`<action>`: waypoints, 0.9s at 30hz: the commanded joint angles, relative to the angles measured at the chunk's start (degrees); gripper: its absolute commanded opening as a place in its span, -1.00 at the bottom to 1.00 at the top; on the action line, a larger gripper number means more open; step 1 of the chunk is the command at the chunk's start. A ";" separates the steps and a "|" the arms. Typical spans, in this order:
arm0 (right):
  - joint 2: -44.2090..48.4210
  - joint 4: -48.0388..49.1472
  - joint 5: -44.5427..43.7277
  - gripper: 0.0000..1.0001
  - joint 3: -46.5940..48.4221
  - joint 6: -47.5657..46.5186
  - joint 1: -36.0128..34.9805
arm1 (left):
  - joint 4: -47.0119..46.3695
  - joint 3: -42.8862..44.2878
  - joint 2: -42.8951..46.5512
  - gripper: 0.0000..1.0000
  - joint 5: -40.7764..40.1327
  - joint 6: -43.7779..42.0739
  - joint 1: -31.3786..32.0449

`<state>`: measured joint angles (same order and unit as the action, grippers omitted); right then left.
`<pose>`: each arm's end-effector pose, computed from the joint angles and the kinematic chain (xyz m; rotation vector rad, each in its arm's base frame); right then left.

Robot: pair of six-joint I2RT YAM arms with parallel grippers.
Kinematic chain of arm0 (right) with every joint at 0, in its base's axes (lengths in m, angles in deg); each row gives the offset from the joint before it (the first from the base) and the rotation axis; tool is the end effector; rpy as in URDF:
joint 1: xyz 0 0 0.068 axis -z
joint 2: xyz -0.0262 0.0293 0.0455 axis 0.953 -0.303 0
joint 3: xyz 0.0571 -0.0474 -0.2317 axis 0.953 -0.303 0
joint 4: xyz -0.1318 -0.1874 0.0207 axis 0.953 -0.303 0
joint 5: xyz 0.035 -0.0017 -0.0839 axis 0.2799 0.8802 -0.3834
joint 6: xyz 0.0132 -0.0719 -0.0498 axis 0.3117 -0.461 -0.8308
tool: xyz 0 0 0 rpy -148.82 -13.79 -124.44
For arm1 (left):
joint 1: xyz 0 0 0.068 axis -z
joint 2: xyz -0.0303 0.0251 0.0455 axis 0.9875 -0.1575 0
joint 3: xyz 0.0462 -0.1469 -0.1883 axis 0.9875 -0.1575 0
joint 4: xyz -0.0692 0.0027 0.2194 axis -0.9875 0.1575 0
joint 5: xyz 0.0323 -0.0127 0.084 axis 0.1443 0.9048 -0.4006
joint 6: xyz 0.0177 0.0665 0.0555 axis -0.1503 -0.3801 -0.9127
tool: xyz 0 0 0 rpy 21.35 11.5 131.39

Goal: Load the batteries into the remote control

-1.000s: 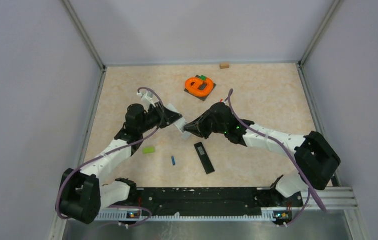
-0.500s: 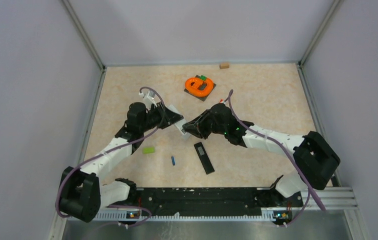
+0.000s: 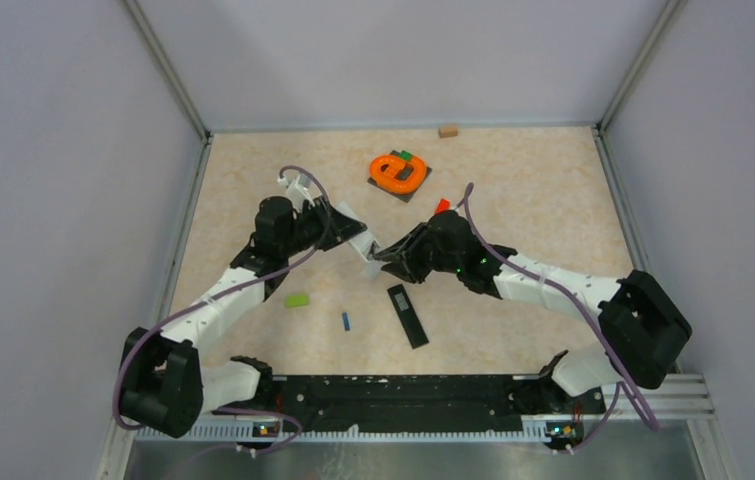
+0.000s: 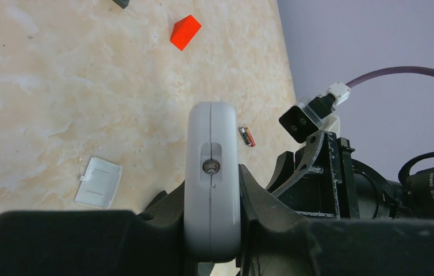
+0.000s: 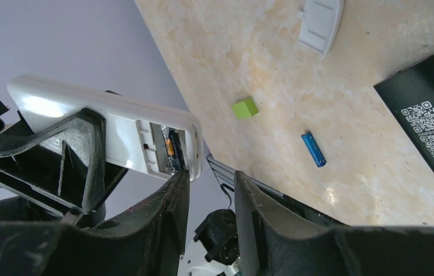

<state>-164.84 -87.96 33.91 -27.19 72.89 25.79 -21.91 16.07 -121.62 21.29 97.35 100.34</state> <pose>0.2146 0.2427 0.1969 0.8790 2.4082 1.3745 0.2556 -0.1271 0.2358 -0.1600 2.0266 -1.2092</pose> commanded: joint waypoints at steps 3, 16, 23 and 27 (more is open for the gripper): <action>3.21 -0.60 -1.66 -0.08 1.17 -4.73 0.80 | -2.49 2.68 -1.15 -1.00 -0.53 -1.22 -0.16; -0.09 1.08 -1.92 0.17 3.37 -8.89 1.28 | -3.04 2.42 -1.60 -1.00 2.00 -2.12 -0.15; -2.50 2.40 -1.52 0.04 4.96 -9.82 1.26 | -5.04 1.67 -1.66 -1.00 4.24 -2.77 -0.13; -3.26 3.38 -1.16 -0.24 4.35 -8.84 1.29 | -7.25 1.11 -1.96 -1.00 4.57 -1.85 -0.18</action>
<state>-167.24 -86.98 32.33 -25.14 64.34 26.41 -23.24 16.16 -123.24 24.28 95.55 100.34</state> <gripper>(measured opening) 0.431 0.262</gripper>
